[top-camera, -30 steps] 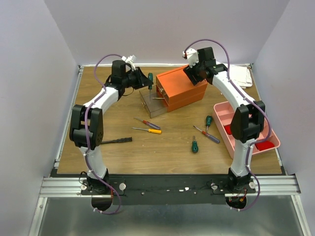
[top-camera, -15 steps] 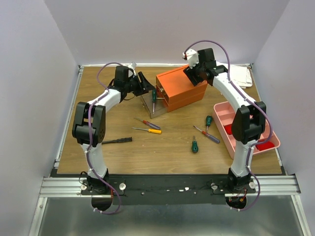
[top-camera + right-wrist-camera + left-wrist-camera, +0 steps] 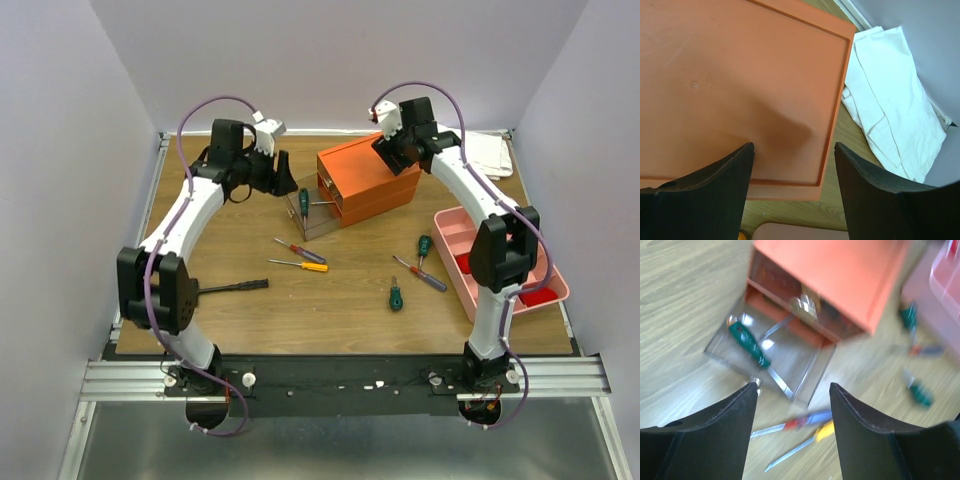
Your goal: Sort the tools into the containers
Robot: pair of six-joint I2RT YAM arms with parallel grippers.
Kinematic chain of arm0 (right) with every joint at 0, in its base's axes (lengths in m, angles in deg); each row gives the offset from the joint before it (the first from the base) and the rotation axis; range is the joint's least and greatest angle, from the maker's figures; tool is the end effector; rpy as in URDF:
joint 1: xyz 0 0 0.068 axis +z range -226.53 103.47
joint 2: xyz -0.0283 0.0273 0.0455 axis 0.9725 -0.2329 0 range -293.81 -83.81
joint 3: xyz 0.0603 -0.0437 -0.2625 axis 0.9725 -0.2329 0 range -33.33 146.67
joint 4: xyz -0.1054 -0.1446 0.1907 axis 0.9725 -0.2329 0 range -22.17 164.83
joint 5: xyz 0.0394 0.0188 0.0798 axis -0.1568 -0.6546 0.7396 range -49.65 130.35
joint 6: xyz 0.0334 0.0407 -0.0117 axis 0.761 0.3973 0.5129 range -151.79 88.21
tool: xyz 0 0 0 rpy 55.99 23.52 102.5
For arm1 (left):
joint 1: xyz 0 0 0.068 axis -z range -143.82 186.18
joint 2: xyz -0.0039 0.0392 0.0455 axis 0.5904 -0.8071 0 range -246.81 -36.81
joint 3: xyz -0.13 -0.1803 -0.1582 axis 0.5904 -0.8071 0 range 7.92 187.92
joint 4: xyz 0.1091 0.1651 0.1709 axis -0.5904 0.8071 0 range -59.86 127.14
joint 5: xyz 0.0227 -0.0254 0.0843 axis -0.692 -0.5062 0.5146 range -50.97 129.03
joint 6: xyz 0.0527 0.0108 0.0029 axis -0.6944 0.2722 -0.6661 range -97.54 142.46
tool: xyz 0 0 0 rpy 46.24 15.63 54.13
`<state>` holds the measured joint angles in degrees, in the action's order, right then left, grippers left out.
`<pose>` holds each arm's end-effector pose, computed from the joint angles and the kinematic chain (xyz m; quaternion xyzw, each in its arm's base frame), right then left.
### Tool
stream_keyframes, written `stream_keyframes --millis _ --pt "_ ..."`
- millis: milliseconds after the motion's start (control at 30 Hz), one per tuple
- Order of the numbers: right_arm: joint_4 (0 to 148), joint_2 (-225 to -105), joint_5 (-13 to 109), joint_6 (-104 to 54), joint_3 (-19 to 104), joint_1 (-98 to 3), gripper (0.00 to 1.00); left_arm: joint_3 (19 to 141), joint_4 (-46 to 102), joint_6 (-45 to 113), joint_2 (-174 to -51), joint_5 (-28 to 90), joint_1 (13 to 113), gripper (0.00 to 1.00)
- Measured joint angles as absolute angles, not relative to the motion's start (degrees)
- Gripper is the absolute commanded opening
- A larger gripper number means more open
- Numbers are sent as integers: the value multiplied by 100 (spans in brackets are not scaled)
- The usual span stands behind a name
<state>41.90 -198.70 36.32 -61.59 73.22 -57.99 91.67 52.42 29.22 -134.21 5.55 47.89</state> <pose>0.4412 0.1453 0.3046 -0.3595 0.8365 -0.0724 0.4071 0.3782 -0.0983 0.3150 0.1675 0.8466 -0.3231 0.3884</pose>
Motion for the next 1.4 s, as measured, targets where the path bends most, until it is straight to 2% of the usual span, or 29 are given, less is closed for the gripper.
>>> stream_keyframes --millis 133,267,433,800,1167,1400 --pt "4061 -19798 3551 -6222 7304 -5799 75 8740 6237 651 -12851 243 4765 70" --pt "3873 -19544 3547 -6229 7173 -5801 75 8622 7325 -1589 -13011 147 4808 63" --pt "3823 -19260 3558 -6220 7035 -5801 76 8469 7786 -2879 -13640 352 5044 59" --pt "3786 -19214 3558 -6214 6880 -5801 76 6939 7247 -3655 -13120 907 6253 59" --pt "3768 -19214 3575 -6205 6784 -5801 76 6894 6617 -3493 -13100 1038 6546 59" --pt "3762 -19214 3584 -6185 6786 -5801 76 7075 6534 -3454 -13268 1043 6590 51"
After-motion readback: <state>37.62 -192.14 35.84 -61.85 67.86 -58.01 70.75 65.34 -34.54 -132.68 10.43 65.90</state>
